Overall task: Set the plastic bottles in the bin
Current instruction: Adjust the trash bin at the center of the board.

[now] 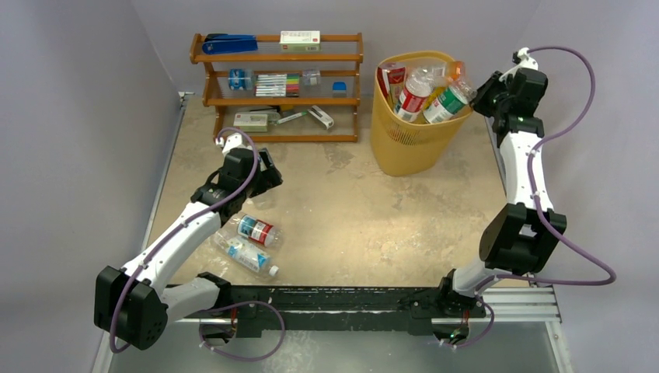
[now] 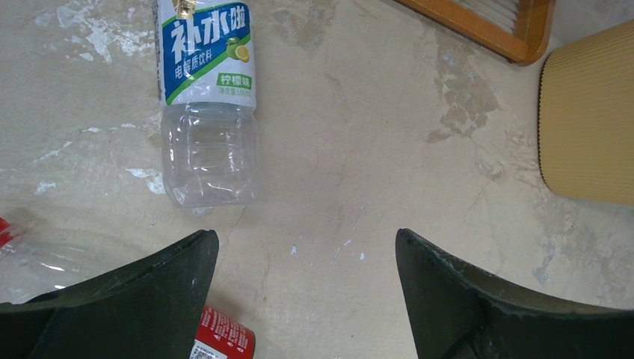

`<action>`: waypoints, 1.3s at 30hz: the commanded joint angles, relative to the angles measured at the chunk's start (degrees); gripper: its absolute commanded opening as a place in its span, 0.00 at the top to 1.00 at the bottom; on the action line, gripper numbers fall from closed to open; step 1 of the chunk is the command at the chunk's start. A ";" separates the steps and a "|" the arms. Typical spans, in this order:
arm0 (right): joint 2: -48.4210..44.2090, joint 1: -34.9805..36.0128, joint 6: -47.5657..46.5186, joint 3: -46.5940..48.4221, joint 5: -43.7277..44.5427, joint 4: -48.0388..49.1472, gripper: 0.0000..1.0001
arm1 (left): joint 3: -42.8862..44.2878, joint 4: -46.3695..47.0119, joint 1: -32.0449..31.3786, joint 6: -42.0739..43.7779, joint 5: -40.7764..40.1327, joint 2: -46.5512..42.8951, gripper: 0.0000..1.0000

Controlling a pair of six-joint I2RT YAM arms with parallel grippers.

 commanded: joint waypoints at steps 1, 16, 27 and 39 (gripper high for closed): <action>-3.31 -0.26 -0.39 4.61 -2.11 -4.04 0.91 | 0.13 1.08 0.21 -0.37 0.43 -1.87 0.12; -6.80 -0.30 -0.95 11.40 -11.18 -14.32 0.91 | 0.52 -0.04 0.22 -0.87 1.03 -2.84 0.12; -12.84 -0.24 -0.76 4.81 -15.12 -16.11 0.91 | 0.49 -0.45 0.19 -0.92 1.32 -3.20 0.13; -16.57 -5.49 -2.68 -2.37 -6.46 -19.40 0.31 | 2.16 -1.17 0.21 0.03 0.68 -1.22 0.13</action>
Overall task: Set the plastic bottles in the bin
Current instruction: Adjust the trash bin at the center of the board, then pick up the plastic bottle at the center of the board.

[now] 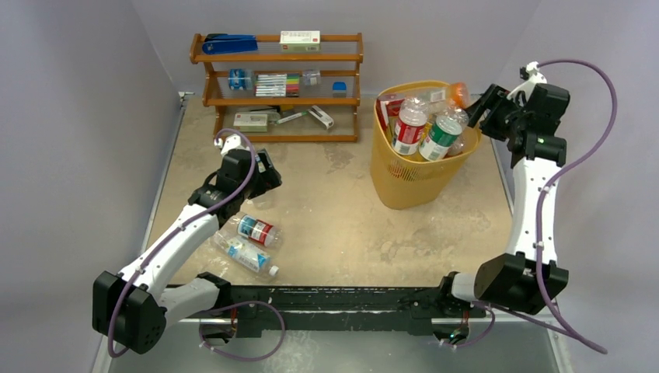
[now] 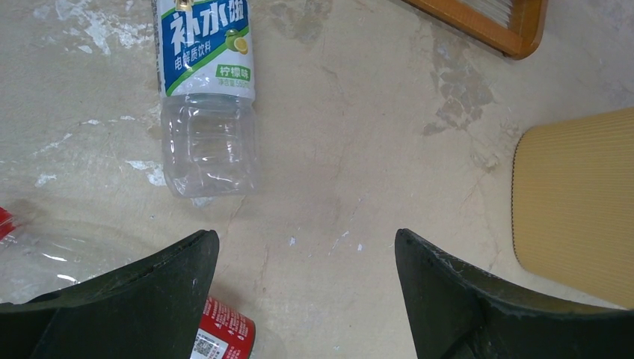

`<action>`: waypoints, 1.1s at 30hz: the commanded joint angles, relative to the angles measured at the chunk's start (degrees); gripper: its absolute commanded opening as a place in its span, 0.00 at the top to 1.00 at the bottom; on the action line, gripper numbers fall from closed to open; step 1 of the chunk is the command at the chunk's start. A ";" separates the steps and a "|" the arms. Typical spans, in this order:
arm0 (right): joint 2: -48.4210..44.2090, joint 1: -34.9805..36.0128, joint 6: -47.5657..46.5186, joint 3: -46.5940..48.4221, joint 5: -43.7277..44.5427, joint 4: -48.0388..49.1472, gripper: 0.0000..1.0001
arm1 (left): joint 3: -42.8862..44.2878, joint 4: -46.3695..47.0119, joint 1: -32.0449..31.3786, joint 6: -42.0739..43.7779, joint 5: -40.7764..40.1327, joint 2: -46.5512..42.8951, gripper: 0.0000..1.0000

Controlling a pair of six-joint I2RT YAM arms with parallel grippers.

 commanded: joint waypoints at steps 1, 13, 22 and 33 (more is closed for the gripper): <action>-2.93 -4.64 0.79 -2.08 5.54 1.18 0.28 | 2.47 0.17 0.22 0.59 -0.46 0.71 0.13; -8.32 -12.23 2.63 -0.36 3.63 2.83 0.13 | 4.56 -0.40 0.24 1.52 -7.62 4.66 0.10; -14.33 -10.40 3.44 1.96 -15.52 7.11 0.18 | 9.25 0.33 3.17 2.01 -13.46 12.68 0.07; -17.75 -4.97 5.74 1.21 -25.41 8.68 0.16 | 11.62 3.82 6.46 2.49 -17.19 26.08 0.08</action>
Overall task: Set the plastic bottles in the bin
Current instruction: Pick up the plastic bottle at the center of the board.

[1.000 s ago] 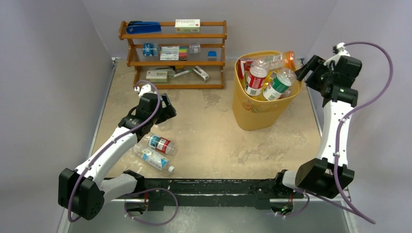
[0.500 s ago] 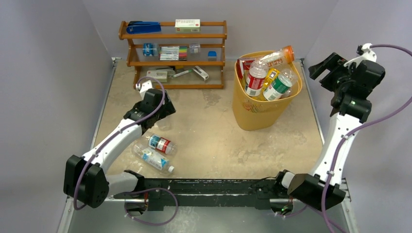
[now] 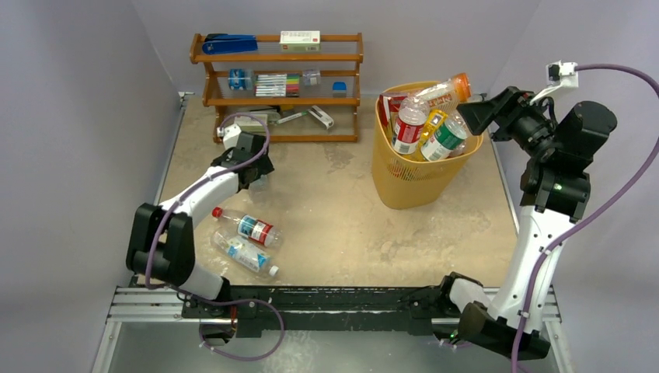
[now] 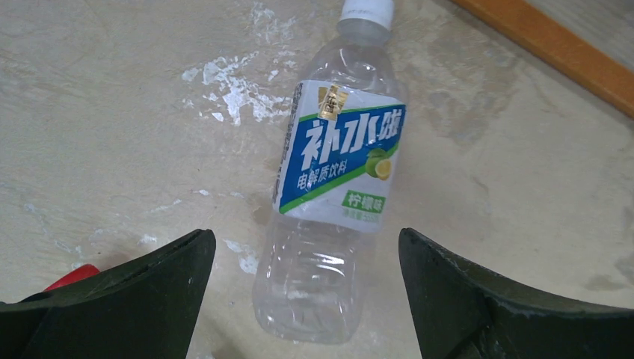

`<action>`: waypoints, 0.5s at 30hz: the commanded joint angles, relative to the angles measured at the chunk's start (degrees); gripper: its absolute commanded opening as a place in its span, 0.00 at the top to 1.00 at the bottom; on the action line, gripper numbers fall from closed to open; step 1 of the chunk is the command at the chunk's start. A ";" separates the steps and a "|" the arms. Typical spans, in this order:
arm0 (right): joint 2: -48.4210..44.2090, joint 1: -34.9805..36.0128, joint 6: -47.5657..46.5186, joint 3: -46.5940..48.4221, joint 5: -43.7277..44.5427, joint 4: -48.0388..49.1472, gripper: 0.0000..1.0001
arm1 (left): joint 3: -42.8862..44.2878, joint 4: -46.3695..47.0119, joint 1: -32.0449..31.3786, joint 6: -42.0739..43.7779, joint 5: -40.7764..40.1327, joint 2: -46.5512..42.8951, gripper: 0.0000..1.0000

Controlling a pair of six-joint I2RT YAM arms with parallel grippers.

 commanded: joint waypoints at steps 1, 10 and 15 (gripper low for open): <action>-1.89 0.96 2.59 -1.25 -7.08 4.73 0.16 | 2.60 3.28 0.70 1.55 -3.99 5.36 0.08; -2.88 2.39 2.48 -4.05 -6.92 5.62 0.16 | 4.11 5.95 0.93 1.83 -2.85 13.56 0.15; -3.14 2.84 2.17 -5.36 -6.66 5.95 0.16 | 2.18 7.11 0.94 2.31 0.23 12.12 0.44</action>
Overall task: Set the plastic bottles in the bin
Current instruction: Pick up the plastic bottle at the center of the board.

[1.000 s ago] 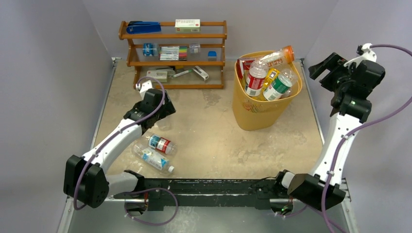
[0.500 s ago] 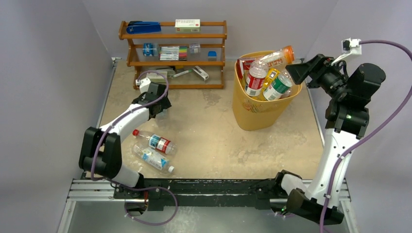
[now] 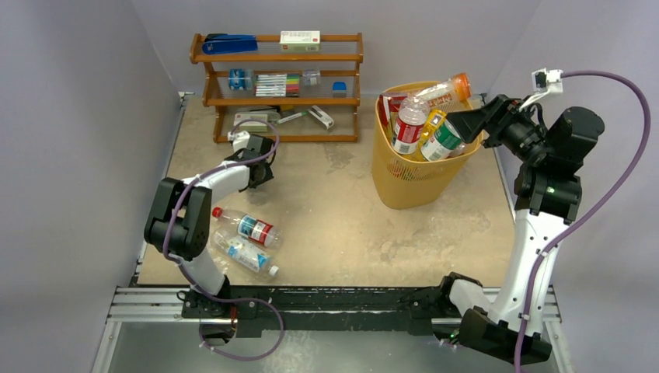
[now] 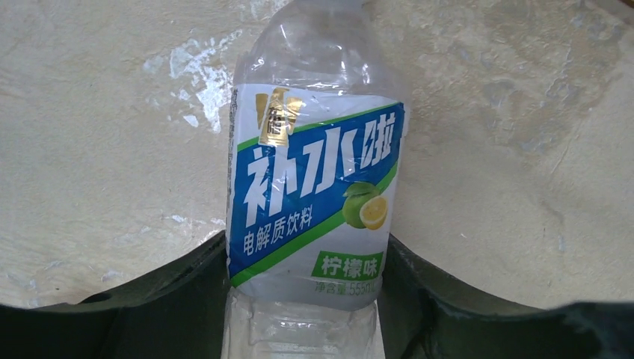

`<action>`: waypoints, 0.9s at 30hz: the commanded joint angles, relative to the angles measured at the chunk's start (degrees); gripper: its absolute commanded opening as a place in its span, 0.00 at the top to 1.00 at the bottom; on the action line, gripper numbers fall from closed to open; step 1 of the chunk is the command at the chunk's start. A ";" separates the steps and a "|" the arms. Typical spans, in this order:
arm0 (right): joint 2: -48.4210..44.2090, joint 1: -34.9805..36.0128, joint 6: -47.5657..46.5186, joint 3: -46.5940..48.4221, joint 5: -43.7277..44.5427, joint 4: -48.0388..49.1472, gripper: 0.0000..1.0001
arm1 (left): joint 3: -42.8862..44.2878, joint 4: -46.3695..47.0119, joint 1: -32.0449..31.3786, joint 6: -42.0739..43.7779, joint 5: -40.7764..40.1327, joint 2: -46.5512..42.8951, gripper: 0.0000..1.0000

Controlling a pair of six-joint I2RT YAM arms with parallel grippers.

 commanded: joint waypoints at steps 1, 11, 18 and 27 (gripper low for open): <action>-1.05 0.64 0.38 -1.09 -1.55 3.18 0.16 | 0.36 2.82 0.33 1.33 2.71 -2.83 0.46; -1.31 1.17 2.01 -2.76 -5.62 5.75 0.16 | 1.20 0.56 -0.58 2.38 20.14 -14.28 0.47; -1.37 1.35 4.41 -3.46 -8.67 8.25 0.16 | 4.20 2.21 -5.46 0.77 32.65 -20.54 0.46; -1.83 2.63 10.31 -4.37 -15.47 14.27 0.15 | 4.98 15.76 -10.23 -6.50 50.06 -28.69 0.45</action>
